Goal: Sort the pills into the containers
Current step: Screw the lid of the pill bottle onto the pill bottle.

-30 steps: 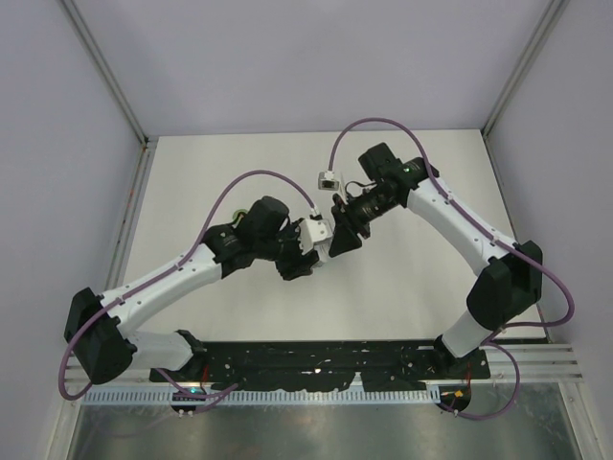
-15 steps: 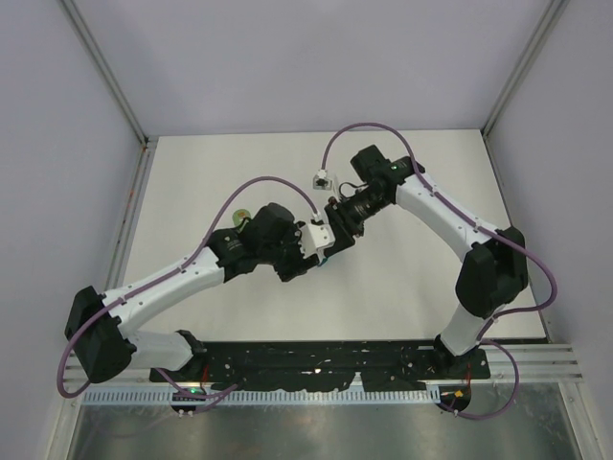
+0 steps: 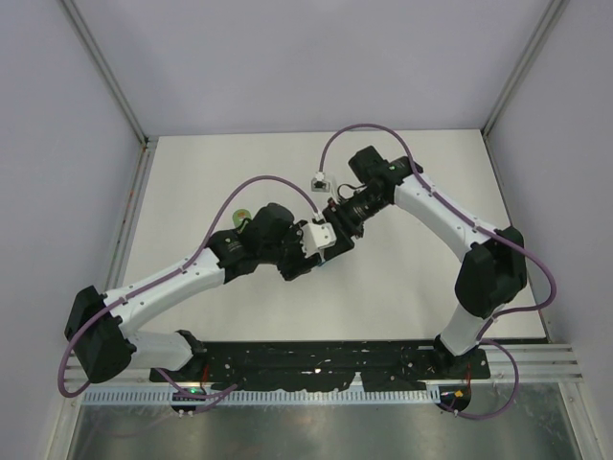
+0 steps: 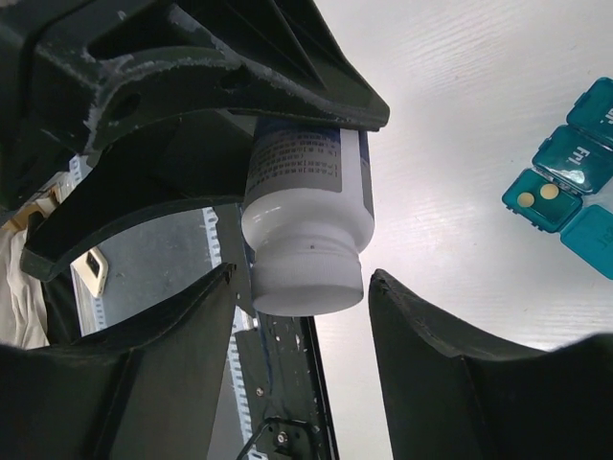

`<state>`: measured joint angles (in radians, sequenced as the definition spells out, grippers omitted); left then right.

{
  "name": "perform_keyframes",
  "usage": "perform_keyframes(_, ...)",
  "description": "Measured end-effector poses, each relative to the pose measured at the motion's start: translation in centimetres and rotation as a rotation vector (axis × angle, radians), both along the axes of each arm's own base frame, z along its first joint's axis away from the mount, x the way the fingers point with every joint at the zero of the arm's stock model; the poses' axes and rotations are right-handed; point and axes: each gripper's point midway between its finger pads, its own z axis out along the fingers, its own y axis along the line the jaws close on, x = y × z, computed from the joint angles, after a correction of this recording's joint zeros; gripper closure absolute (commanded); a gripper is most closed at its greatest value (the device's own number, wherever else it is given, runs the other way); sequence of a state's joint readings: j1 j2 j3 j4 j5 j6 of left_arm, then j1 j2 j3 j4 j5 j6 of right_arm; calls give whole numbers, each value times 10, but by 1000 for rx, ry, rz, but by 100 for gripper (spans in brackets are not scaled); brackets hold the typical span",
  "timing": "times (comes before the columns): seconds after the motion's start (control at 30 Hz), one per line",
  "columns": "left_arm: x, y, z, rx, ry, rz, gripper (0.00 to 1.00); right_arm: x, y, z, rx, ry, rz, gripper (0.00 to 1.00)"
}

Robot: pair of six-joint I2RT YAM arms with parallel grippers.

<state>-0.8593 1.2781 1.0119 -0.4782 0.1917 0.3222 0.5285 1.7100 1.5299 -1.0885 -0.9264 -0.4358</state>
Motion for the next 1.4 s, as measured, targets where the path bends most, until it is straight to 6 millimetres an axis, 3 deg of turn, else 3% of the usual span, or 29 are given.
perform_keyframes(0.5,-10,-8,2,-57,20,-53,100,-4,-6,13,1,-81,11,23)
perform_keyframes(0.93,-16,-2,24,-182,87,-70,100,-17,-23,21,11,-215,22,9)
perform_keyframes(1.13,-29,-3,36,-263,167,-135,100,-23,-28,37,79,-360,28,8)
perform_keyframes(1.4,-57,-8,50,-329,293,-250,100,-22,-26,75,196,-562,45,8)
